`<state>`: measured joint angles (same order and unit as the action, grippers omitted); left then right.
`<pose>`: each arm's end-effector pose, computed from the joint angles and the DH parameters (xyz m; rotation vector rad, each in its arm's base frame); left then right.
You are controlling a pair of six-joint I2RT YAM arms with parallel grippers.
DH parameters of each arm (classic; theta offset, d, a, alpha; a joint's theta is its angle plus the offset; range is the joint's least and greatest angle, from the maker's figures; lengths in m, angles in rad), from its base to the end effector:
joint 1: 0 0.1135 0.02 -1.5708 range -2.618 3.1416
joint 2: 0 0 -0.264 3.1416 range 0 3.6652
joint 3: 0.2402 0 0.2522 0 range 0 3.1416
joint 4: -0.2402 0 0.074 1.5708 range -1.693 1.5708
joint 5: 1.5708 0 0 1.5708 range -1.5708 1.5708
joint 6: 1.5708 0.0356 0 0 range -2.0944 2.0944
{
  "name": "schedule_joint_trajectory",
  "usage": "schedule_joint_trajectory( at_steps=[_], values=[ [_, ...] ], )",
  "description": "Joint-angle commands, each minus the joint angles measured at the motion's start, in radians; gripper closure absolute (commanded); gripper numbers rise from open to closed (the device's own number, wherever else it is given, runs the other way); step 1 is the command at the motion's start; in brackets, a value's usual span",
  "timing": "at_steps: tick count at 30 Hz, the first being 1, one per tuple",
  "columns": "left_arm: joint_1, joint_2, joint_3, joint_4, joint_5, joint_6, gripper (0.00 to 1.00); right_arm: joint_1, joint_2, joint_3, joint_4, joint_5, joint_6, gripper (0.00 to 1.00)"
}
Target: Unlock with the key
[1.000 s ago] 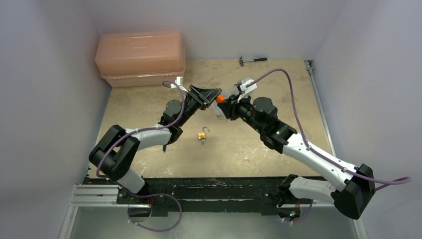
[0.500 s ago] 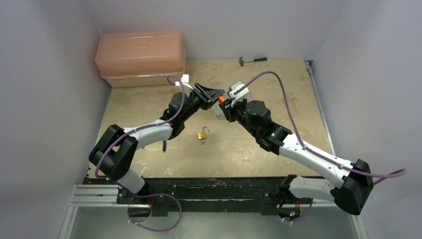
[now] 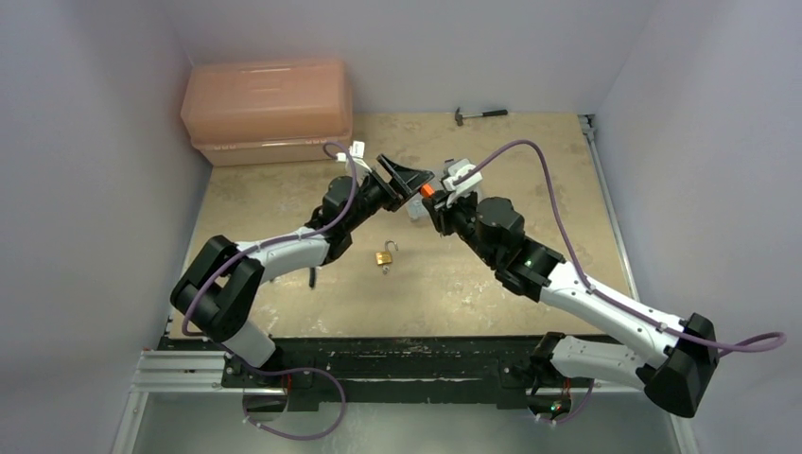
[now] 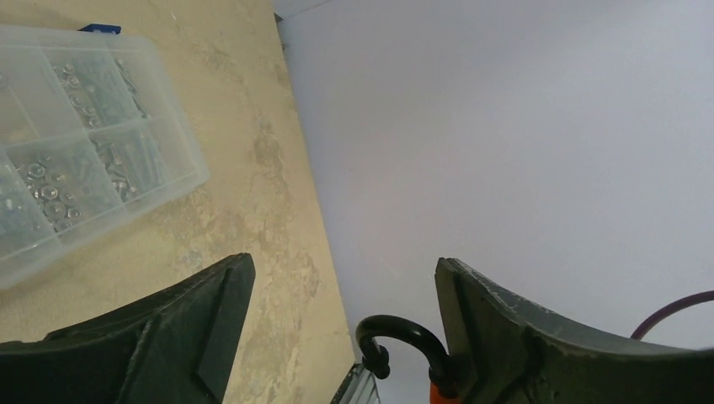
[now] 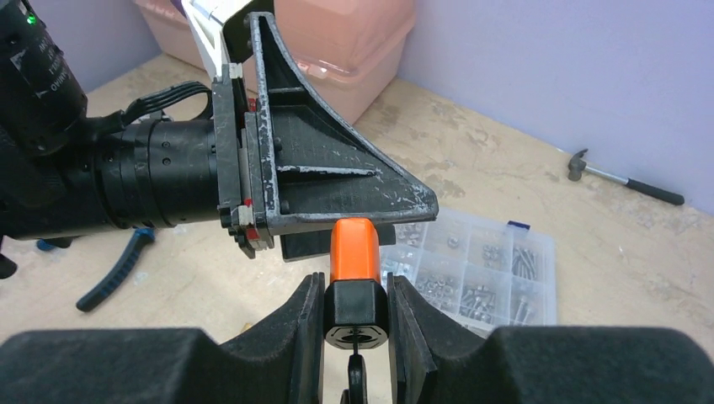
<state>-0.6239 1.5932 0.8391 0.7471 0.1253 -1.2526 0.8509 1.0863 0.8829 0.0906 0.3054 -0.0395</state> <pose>0.2854 -0.2109 0.2527 -0.4520 1.7547 -1.5155 0.1771 0.1857 0.3442 -0.5135 1.6108 0.3535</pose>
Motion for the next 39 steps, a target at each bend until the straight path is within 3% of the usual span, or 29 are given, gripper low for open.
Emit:
schedule_joint_trajectory(
  at_steps=[1,4,8,12,16,23,29,39],
  values=[
    [0.034,-0.04,-0.028,0.015,-0.045,0.122,0.11,0.002,-0.083,-0.018,0.127,0.023,0.11,1.0],
    [0.083,-0.061,-0.028,-0.006,-0.066,0.136,0.03,0.002,-0.122,-0.067,0.127,0.002,0.2,1.0],
    [0.149,-0.159,-0.039,-0.057,-0.19,0.263,0.01,0.002,-0.165,-0.156,0.142,-0.041,0.366,1.0],
    [0.188,-0.221,0.151,-0.46,-0.358,0.401,0.02,0.002,-0.198,-0.266,0.206,-0.101,0.496,1.0],
    [0.213,-0.228,0.278,-0.632,-0.389,0.491,0.01,0.002,-0.192,-0.393,0.331,-0.194,0.635,1.0],
    [0.348,-0.331,0.22,-0.55,-0.348,0.551,0.01,0.001,-0.118,-0.541,0.516,-0.233,0.818,1.0],
    [0.403,-0.316,0.229,-0.522,-0.187,0.575,0.01,-0.009,0.018,-0.552,0.606,-0.214,0.839,1.0],
    [0.443,-0.235,0.217,-0.455,-0.018,0.48,0.04,-0.201,0.28,-0.565,0.84,-0.401,0.872,1.0]
  ],
)
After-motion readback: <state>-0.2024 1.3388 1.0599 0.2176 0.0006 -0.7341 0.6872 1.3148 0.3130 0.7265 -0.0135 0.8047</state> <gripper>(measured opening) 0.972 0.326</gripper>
